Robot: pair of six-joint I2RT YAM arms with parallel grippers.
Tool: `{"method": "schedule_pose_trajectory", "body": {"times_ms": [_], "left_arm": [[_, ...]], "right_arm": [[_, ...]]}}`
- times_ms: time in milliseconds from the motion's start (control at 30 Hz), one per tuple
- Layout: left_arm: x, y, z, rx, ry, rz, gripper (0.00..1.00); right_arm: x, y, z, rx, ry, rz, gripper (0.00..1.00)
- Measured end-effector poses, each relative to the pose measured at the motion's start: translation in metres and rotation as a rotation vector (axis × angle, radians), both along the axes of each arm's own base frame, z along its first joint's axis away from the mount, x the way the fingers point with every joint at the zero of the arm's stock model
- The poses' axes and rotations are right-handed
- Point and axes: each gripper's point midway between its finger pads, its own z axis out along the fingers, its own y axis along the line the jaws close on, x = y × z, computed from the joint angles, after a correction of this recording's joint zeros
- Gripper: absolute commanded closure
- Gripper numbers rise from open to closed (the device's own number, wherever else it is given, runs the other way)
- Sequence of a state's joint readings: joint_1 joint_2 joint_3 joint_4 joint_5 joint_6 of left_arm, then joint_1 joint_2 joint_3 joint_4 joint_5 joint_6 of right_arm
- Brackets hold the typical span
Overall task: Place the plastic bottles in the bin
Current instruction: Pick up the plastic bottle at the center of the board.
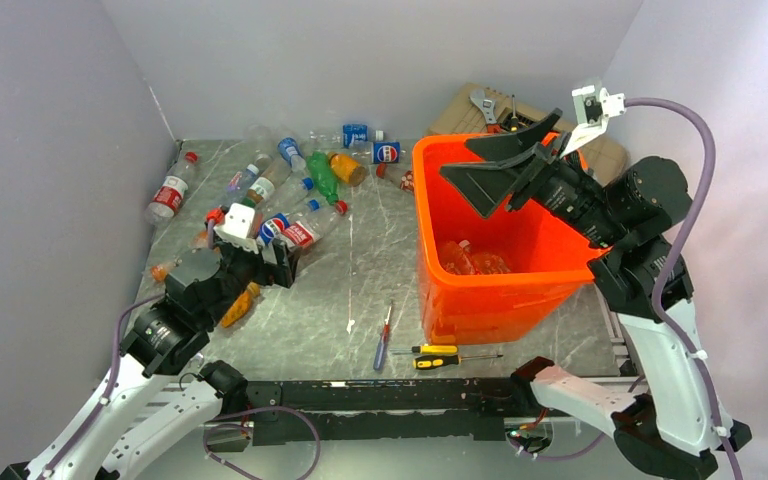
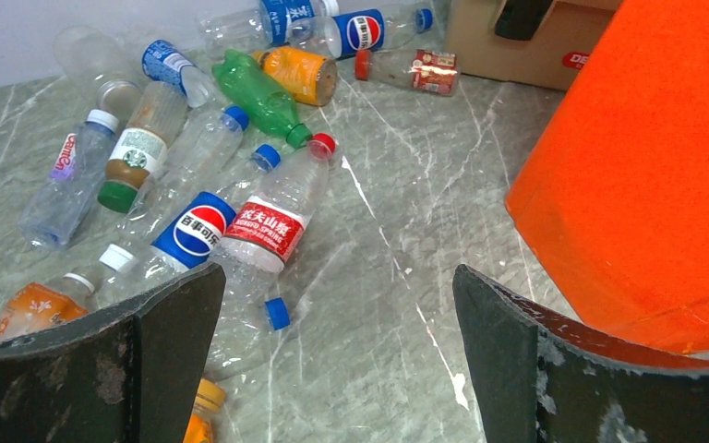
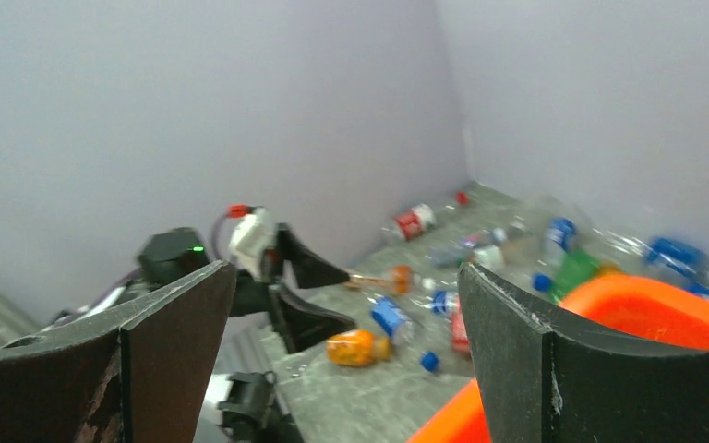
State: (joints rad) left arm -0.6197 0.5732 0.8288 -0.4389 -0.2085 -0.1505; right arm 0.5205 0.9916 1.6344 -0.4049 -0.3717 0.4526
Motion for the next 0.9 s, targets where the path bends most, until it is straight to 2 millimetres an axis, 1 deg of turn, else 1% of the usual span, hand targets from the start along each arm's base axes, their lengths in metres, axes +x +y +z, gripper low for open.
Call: {"method": "schedule_pose_trajectory", "body": {"times_ms": [100, 200, 267, 333, 367, 433, 500, 567, 700, 800, 900], "left_arm": [[0.002, 0.004, 0.000, 0.004, -0.001, 0.026, 0.00], [0.006, 0.007, -0.003, 0.017, 0.008, 0.055, 0.00], [0.011, 0.009, -0.010, 0.037, 0.028, 0.081, 0.00], [0.018, 0.011, -0.024, 0.077, 0.071, 0.116, 0.01], [0.020, 0.013, -0.030, 0.095, 0.092, 0.130, 0.00], [0.025, 0.015, -0.044, 0.141, 0.149, 0.164, 0.01], [0.030, 0.017, -0.055, 0.178, 0.194, 0.192, 0.01], [0.032, 0.020, -0.064, 0.211, 0.229, 0.218, 0.00], [0.032, 0.025, -0.074, 0.244, 0.272, 0.248, 0.00], [0.036, 0.023, -0.080, 0.268, 0.316, 0.258, 0.01], [0.044, 0.017, -0.097, 0.307, 0.391, 0.256, 0.01]], "right_arm": [[-0.008, 0.016, 0.010, 0.026, -0.023, 0.114, 0.08], [-0.004, 0.031, 0.009, 0.016, -0.002, 0.171, 0.09], [0.000, 0.042, 0.010, 0.003, 0.007, 0.185, 0.09], [0.004, 0.065, 0.002, -0.031, 0.027, 0.196, 0.09], [0.004, 0.072, -0.002, -0.044, 0.032, 0.202, 0.09], [-0.001, 0.091, -0.014, -0.087, 0.047, 0.211, 0.08], [-0.006, 0.101, -0.022, -0.115, 0.047, 0.206, 0.08], [-0.004, 0.101, -0.024, -0.124, 0.037, 0.170, 0.08], [0.003, 0.090, -0.027, -0.121, 0.017, 0.075, 0.09], [0.006, 0.080, -0.036, -0.118, 0.013, 0.022, 0.09], [0.007, 0.073, -0.047, -0.120, 0.013, -0.008, 0.07]]}}
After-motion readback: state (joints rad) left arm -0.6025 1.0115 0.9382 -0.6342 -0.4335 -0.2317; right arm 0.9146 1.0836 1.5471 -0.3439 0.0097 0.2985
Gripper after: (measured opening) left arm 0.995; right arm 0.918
